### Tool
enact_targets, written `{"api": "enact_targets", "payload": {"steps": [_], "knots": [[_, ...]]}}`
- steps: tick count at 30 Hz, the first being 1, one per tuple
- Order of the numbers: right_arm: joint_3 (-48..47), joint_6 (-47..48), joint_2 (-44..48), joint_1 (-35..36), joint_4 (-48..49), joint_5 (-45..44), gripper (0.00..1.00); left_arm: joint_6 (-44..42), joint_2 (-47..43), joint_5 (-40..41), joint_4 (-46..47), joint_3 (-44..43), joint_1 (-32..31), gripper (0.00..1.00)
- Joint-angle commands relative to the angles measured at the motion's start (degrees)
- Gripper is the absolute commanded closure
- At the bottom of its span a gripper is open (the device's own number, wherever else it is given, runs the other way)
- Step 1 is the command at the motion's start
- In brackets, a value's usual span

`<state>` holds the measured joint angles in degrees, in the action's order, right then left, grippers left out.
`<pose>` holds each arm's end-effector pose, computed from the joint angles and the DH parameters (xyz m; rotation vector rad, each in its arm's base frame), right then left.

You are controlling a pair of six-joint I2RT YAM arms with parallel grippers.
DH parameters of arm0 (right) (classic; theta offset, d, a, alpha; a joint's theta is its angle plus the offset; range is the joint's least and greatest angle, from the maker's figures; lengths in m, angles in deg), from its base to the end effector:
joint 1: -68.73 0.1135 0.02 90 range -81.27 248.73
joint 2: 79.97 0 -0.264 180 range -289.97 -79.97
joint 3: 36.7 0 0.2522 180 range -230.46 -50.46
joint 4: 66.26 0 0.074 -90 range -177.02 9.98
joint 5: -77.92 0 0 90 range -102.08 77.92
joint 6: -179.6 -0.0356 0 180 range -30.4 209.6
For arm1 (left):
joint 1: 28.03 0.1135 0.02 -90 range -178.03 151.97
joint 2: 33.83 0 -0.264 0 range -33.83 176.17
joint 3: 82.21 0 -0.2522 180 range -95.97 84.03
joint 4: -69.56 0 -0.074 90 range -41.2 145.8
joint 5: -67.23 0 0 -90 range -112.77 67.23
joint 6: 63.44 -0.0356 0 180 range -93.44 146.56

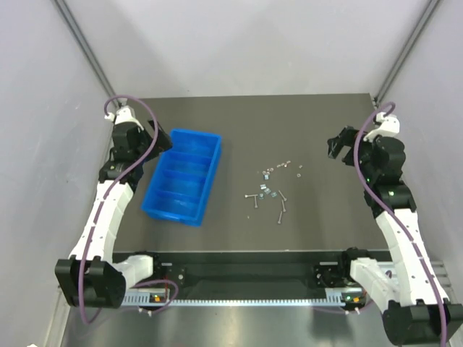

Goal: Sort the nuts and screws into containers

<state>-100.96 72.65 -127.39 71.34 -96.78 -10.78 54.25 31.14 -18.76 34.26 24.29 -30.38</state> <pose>0.1890 0.0094 0.3550 0.2107 1.8050 0.2629 0.2554 -0.0080 0.3408 -0.4918 1.9865 -0.2572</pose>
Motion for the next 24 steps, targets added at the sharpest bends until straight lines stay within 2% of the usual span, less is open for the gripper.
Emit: {"api": "enact_targets", "payload": {"steps": [1, 7, 9, 10, 12, 13, 15, 16, 18, 19, 21, 22, 24], "knots": [[-0.91, 0.69, -2.32, 0.55, 0.32, -1.04, 0.01, -3.15, -2.12, -1.81, 2.11, 0.24, 0.06, 0.01], [-0.39, 1.39, -3.12, 0.55, 0.32, -0.95, 0.0, -6.58, -2.22, -3.75, 2.82, 1.3, 0.06, 0.01], [0.14, 1.66, -3.29, 0.55, -0.29, -1.04, 0.0, -7.99, -1.69, -6.55, 2.29, 1.12, 0.06, 0.01], [0.49, 1.57, -3.29, 0.55, -0.3, -1.04, 0.0, -9.82, -1.08, -8.39, 1.77, 0.77, -0.02, 0.02], [2.07, 1.04, -3.29, 0.55, 0.14, -0.95, 0.0, -11.94, -0.63, -7.19, 0.28, -0.46, -1.25, 0.07], [2.77, 0.0, -3.56, 0.47, 0.05, -0.95, 0.0, -12.82, -0.63, -1.43, 0.01, -0.81, -4.39, 0.08], [3.21, -0.98, -4.08, 0.47, -0.64, -1.83, 0.0, -12.92, -0.28, 1.25, -1.21, -2.03, -8.88, 0.08], [3.91, -1.41, -4.26, 0.55, -0.65, -1.57, 0.0, -11.96, 0.5, 5.09, -1.22, -3.43, -15.95, 0.08], [5.14, -1.86, -4.26, 0.55, -0.21, 0.0, 0.0, -10.64, 2.52, 9.42, -0.52, -4.67, -24.5, 0.08], [6.37, -2.38, -4.17, 0.55, 0.57, -0.07, 0.0, -7.93, 5.75, 10.92, -0.09, -6.42, -31.51, 0.09], [7.25, -2.65, -4.17, 0.47, 0.67, 0.19, 0.0, -5.19, 9.98, 13.9, -0.17, -8.36, -37.17, 0.11], [7.43, -2.91, -4.17, 0.55, 0.32, 0.45, 0.0, -4.31, 14.26, 14.35, -0.08, -9.33, -42.16, 0.12], [7.78, -3.0, -3.82, 0.55, -0.3, 1.24, 0.0, -5.44, 18.68, 14.88, -0.08, -11.53, -46.58, 0.13]]}}
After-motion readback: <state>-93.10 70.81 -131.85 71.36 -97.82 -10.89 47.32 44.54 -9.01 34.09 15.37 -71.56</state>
